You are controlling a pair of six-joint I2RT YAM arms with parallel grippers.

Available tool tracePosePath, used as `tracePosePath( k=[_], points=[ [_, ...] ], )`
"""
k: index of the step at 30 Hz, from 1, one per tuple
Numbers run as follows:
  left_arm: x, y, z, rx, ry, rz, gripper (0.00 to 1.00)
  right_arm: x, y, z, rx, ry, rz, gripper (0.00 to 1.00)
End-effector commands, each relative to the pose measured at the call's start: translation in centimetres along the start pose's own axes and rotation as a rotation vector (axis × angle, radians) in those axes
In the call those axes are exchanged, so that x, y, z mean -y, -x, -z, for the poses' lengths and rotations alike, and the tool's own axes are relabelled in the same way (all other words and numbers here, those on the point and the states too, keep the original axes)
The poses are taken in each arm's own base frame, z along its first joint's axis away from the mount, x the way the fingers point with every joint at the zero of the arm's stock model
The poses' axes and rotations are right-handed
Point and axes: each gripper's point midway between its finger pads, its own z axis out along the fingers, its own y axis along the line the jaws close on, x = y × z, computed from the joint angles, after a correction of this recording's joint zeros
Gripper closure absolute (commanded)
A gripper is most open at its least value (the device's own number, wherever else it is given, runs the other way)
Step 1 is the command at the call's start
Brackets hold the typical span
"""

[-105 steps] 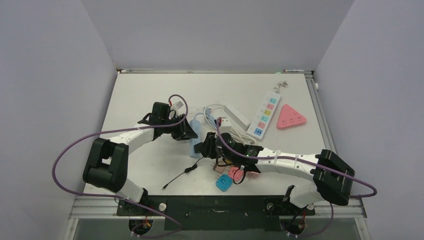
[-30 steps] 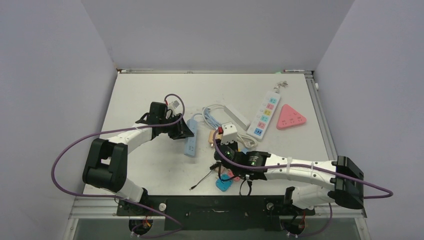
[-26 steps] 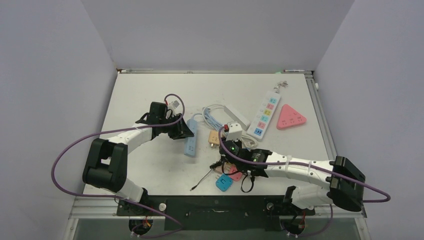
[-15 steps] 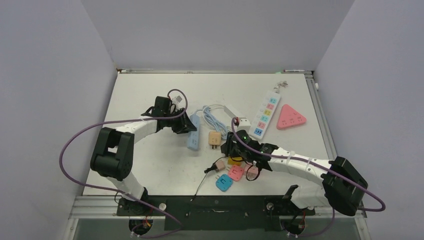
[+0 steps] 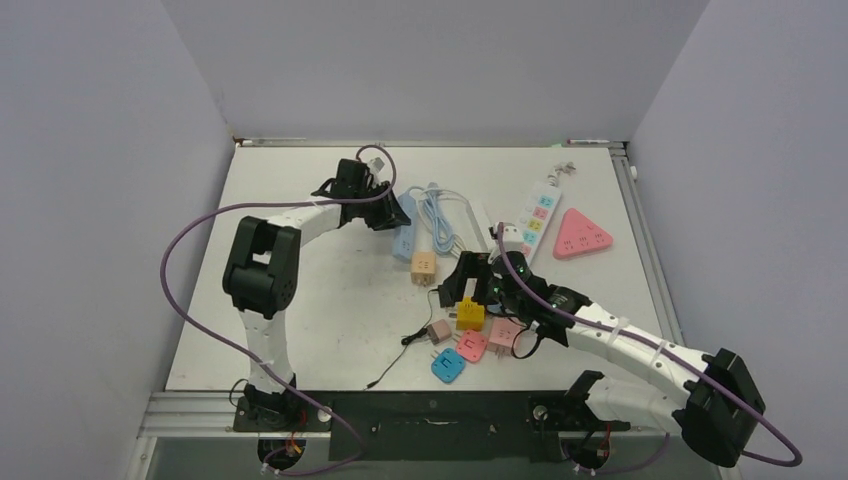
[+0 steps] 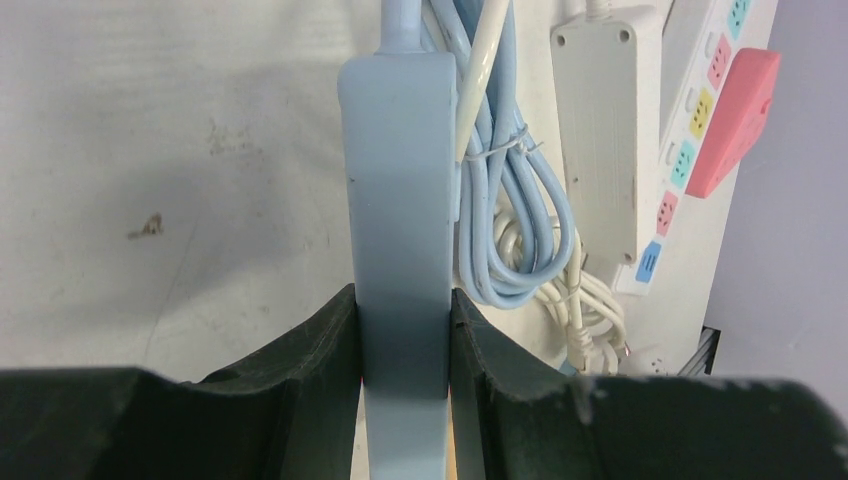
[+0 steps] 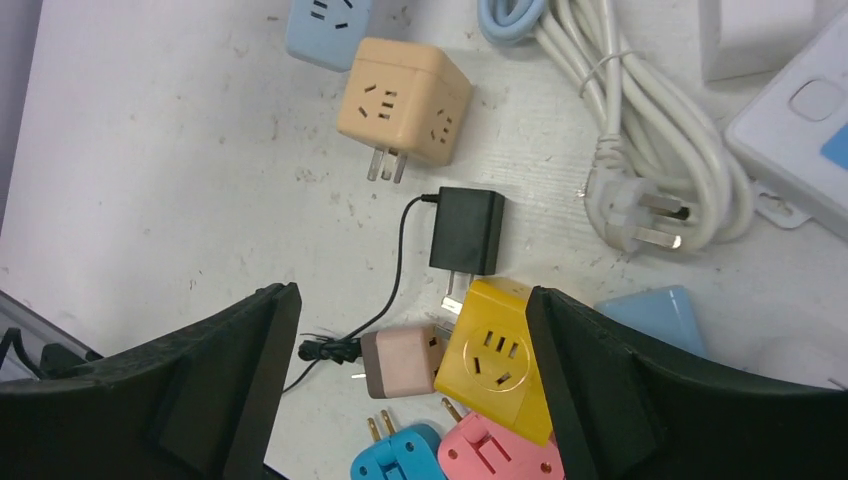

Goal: Pull the plug off the socket
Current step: Place the plug at the center of the board, then place the socket at the center of the board.

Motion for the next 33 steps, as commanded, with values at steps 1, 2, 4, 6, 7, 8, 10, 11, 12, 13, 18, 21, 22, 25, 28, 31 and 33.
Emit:
tracePosePath(
  k=[1,2,4,6,7,8,10,11,12,13,18,21,22,25,28,31,33],
  points=[
    [2.4,3.9,-1.5,0.098,-0.048,-0.037,1.00,0.5,2.0,1.3,0.050,-0.001,-0.013,0.10],
    [2.6,4.2,-2.0,0.103,-0.053,-0.040,1.00,0.8,2.3,1.4,0.059,-0.006,-0.019,0.08],
    [3.1,4.6,-2.8,0.108,-0.063,-0.049,1.00,1.5,2.8,1.6,0.069,-0.015,-0.029,0.04],
    [3.7,5.1,-3.6,0.115,-0.075,-0.059,1.00,2.0,3.4,1.7,0.079,-0.015,-0.041,0.01],
    [4.1,5.6,-3.9,0.126,-0.081,-0.064,1.00,2.4,3.6,1.8,0.083,-0.017,-0.050,0.00],
    [4.3,5.8,-4.2,0.132,-0.085,-0.064,0.99,2.7,3.7,1.8,0.083,-0.016,-0.059,0.00],
    [4.7,6.3,-5.0,0.143,-0.096,-0.060,0.97,3.2,4.0,1.8,0.081,-0.008,-0.078,0.00],
    [4.9,6.5,-5.4,0.148,-0.100,-0.057,0.96,3.4,4.0,1.8,0.079,-0.003,-0.089,0.02],
    [4.9,6.7,-5.8,0.151,-0.105,-0.051,0.94,3.8,4.2,1.8,0.084,-0.007,-0.097,0.05],
    [4.9,6.8,-6.4,0.150,-0.108,-0.044,0.93,4.0,4.2,1.8,0.081,-0.005,-0.106,0.06],
    [4.9,6.6,-8.3,0.139,-0.106,-0.036,0.81,5.3,4.7,2.1,0.098,-0.033,-0.140,0.08],
    [4.6,6.5,-8.4,0.138,-0.086,-0.055,0.66,6.3,4.9,2.4,0.111,-0.057,-0.157,0.09],
    [4.5,6.5,-8.3,0.144,-0.080,-0.067,0.58,6.6,4.9,2.5,0.116,-0.064,-0.163,0.10],
    [3.9,6.6,-7.5,0.170,-0.045,-0.091,0.35,7.5,5.3,2.8,0.131,-0.085,-0.174,0.10],
    [3.3,6.7,-6.6,0.195,-0.013,-0.100,0.20,8.3,5.6,2.9,0.137,-0.105,-0.179,0.10],
    [3.6,6.7,-5.6,0.217,-0.014,-0.107,0.04,9.1,5.9,3.2,0.142,-0.127,-0.178,0.10],
    [3.8,6.9,-4.7,0.238,-0.003,-0.116,0.04,9.5,6.3,3.5,0.147,-0.143,-0.176,0.10]
  ],
)
